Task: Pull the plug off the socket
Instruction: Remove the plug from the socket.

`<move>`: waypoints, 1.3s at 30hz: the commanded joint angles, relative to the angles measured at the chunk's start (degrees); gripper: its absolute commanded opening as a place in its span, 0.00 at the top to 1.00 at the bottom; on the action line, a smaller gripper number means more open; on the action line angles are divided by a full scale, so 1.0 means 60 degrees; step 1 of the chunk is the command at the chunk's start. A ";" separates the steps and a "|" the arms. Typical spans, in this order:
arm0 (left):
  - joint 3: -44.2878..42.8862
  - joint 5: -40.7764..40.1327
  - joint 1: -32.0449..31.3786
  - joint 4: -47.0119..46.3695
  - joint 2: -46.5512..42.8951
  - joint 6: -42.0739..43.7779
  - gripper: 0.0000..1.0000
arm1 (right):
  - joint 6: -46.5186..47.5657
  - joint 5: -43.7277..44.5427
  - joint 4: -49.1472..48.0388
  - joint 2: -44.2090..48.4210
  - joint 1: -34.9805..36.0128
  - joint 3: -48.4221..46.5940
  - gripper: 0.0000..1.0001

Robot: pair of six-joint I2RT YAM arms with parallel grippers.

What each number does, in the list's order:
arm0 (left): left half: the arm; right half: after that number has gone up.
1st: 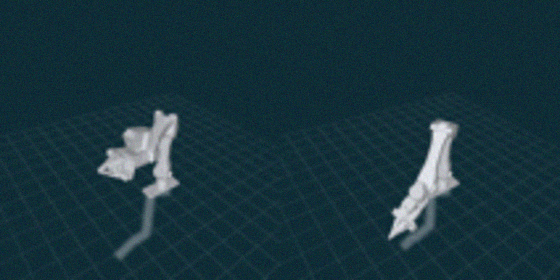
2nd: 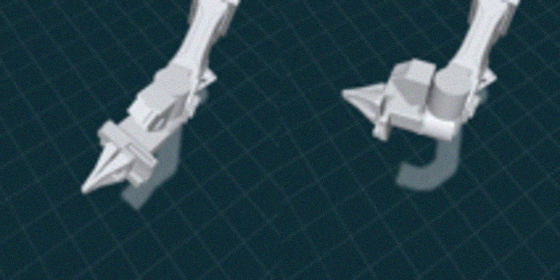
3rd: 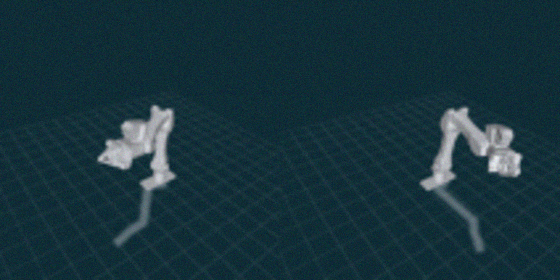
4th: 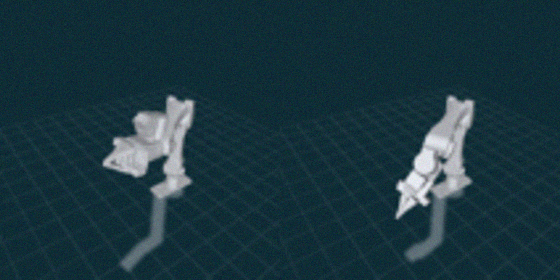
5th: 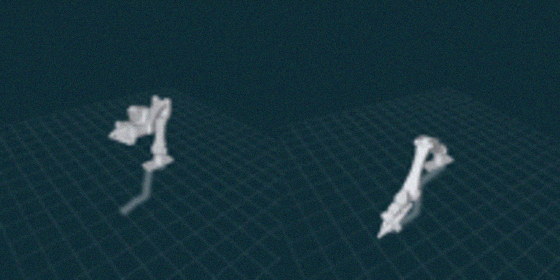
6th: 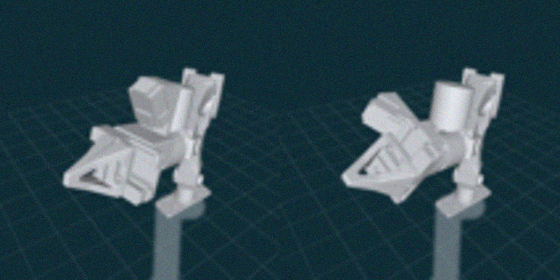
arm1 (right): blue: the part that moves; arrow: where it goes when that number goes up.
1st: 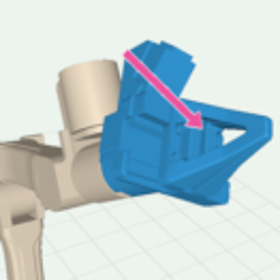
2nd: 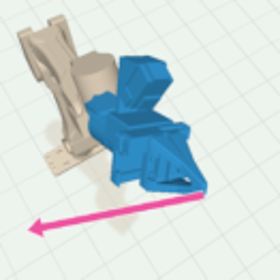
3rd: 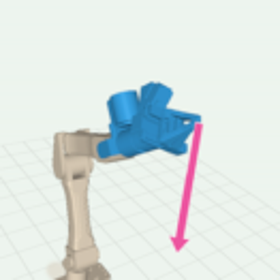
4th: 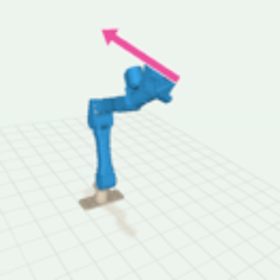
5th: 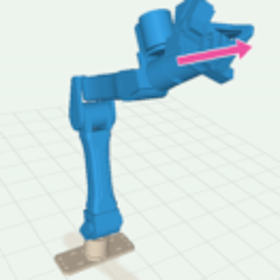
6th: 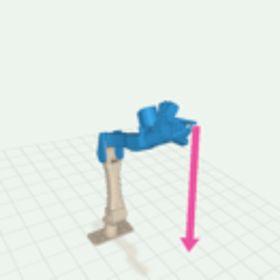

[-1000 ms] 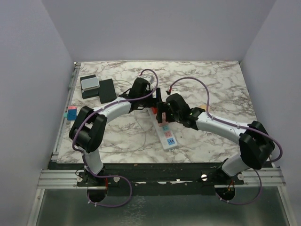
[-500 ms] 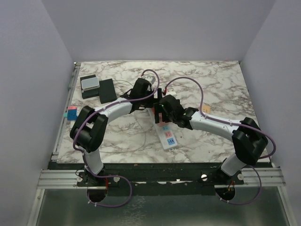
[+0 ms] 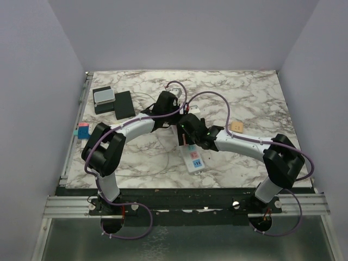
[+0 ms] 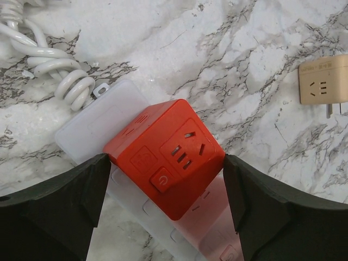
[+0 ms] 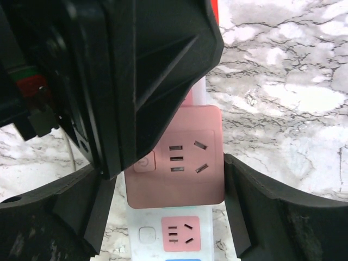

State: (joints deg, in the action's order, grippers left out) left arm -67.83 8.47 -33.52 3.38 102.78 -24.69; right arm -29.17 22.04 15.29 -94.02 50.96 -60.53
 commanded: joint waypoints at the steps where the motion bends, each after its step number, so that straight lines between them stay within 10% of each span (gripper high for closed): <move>1: -0.0184 -0.0312 -0.0169 0.0515 0.0337 0.0282 0.16 | -0.0298 0.0651 0.0409 -0.0301 0.0077 -0.0487 0.22; 19: -0.0325 -0.1041 -0.0471 0.0978 0.0389 0.0726 0.51 | -0.0852 0.0678 0.0586 -0.0366 0.0076 -0.0330 0.51; 30: -0.0420 -0.1289 -0.0536 0.1190 0.0492 0.0894 0.56 | -0.1054 0.0757 0.0781 -0.0424 0.0076 -0.0390 0.83; 39: -0.0608 -0.1339 -0.0529 0.1597 0.0901 0.1131 0.56 | -0.1266 0.0150 0.0242 0.0056 -0.0335 0.0178 0.88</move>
State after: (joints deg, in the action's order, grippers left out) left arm -71.94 2.57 -36.21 5.93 103.74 -21.34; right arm -35.00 25.85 17.82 -94.80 49.89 -61.56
